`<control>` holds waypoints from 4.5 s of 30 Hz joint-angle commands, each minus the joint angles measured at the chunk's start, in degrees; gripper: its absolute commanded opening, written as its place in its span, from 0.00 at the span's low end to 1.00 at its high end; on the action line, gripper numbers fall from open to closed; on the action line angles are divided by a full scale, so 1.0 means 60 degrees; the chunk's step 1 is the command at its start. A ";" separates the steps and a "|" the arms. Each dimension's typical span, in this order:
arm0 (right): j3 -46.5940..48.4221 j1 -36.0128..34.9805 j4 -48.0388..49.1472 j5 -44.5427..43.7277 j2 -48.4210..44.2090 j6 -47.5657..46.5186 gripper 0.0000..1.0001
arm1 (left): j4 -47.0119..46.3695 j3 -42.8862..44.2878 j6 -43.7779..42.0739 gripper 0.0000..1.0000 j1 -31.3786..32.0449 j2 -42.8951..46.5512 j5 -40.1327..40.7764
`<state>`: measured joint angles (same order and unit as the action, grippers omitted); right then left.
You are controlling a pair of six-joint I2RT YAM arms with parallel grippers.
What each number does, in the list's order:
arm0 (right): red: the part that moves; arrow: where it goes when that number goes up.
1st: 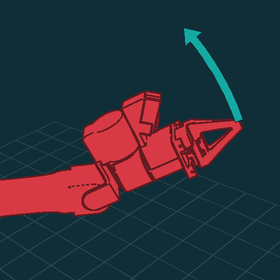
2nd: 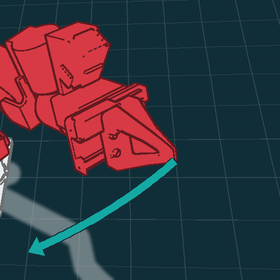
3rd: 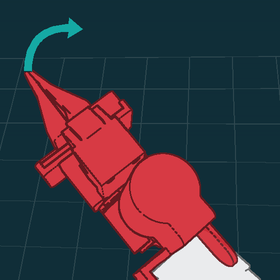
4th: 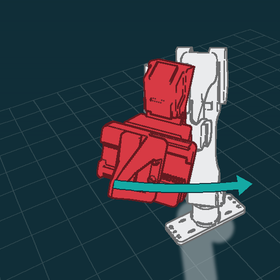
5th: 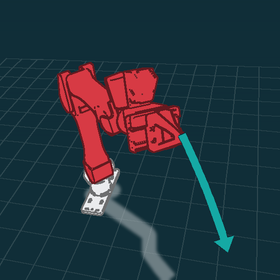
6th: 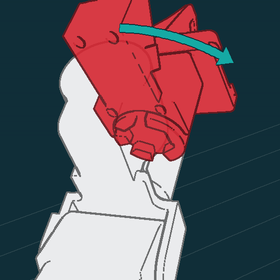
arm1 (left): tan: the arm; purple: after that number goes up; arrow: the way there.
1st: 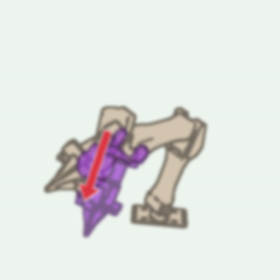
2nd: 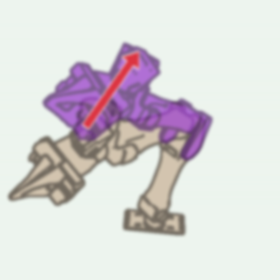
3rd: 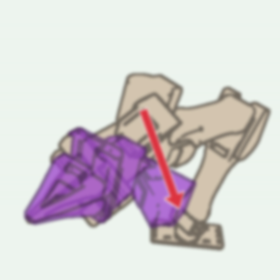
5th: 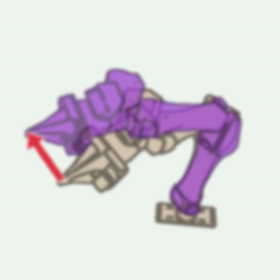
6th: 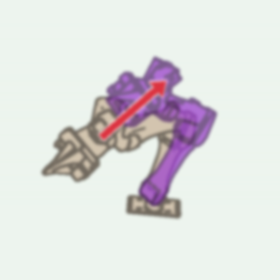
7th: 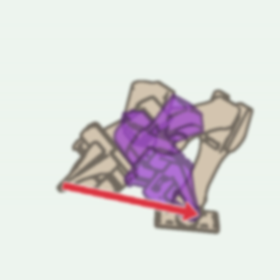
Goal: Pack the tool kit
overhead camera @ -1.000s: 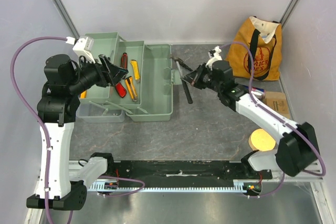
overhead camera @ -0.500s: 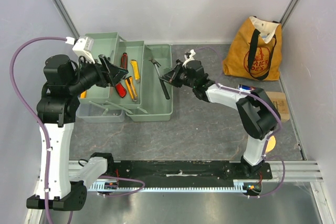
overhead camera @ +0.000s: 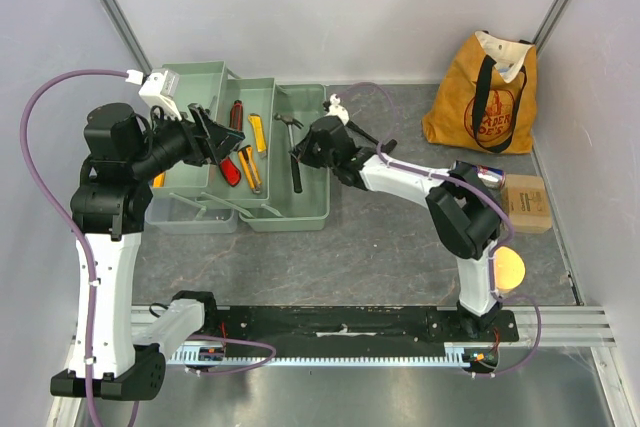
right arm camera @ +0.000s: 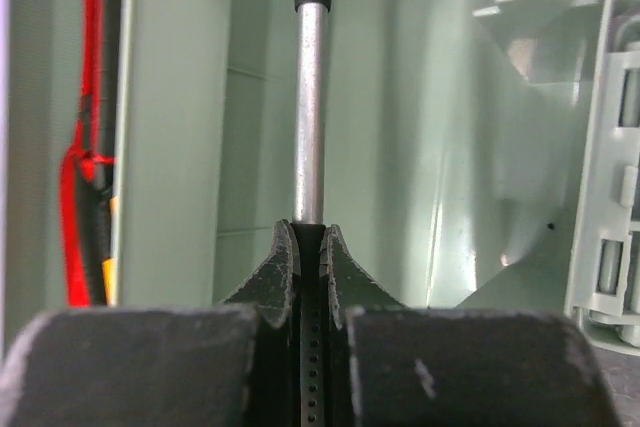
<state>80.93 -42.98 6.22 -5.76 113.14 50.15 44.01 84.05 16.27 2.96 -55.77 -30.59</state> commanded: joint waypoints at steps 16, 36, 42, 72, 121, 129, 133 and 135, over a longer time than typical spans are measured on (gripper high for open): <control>0.2551 -0.0659 -0.1768 -0.2350 0.2367 -0.0405 0.00 | -0.0186 0.0084 0.0086 0.69 -0.0025 0.0139 -0.0161; 0.3007 -0.1010 -0.2296 -0.2643 0.2106 -0.1077 0.49 | -0.0011 0.0142 -0.0017 0.69 -0.0025 0.0212 0.0015; 0.2612 -0.1010 -0.2311 -0.3053 0.0862 -0.1517 0.48 | 0.0019 0.0215 -0.0017 0.70 -0.0039 0.0212 0.0074; 0.0369 0.3193 -0.2882 -0.1475 -0.1222 -0.7799 0.75 | 0.0238 0.0435 -0.0031 0.76 -0.0039 0.0432 0.0118; 0.1952 0.3839 -0.4464 0.0113 -0.0558 -0.7101 0.00 | 0.0341 0.0479 0.0027 0.77 -0.0039 0.0549 -0.0014; 0.1908 0.3152 -0.4581 0.0095 -0.2668 -0.5591 0.00 | 0.0341 0.0552 0.0056 0.77 -0.0025 0.0550 -0.0072; 0.1704 0.1923 -0.4406 -0.0036 -0.3153 -0.5078 0.00 | 0.0341 0.0523 0.0100 0.77 -0.0039 0.0564 -0.0058; 0.1499 0.1293 -0.4216 -0.0226 -0.3300 -0.4757 0.00 | 0.0341 0.0508 0.0115 0.77 -0.0025 0.0564 -0.0058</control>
<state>91.39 -28.23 -21.02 -6.44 94.87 16.58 46.65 85.21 16.25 2.96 -53.08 -30.15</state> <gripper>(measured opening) 0.029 0.766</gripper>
